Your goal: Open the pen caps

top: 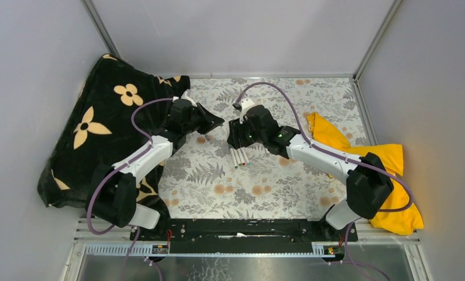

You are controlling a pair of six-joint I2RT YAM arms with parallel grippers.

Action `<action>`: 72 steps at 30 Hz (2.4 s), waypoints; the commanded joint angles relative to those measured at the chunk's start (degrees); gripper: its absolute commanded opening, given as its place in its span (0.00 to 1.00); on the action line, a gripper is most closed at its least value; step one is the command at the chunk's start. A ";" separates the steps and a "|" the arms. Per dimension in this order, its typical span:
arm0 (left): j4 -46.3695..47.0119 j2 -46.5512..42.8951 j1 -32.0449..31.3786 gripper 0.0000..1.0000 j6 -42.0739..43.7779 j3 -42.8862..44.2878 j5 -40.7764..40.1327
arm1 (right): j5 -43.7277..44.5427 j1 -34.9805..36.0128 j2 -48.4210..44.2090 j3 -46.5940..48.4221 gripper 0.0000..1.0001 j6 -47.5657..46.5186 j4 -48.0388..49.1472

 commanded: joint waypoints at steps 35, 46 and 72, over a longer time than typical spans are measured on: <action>12.80 1.66 2.82 0.00 -11.14 -2.16 7.79 | -3.72 -0.03 2.50 -1.88 0.00 1.98 8.06; 12.33 2.55 8.95 0.00 -11.90 -0.12 9.24 | -4.15 -0.12 -0.02 -6.95 0.00 2.47 9.11; -2.16 3.38 10.14 0.00 3.30 6.39 -1.30 | -5.57 -0.17 -2.25 -9.69 0.00 1.91 4.87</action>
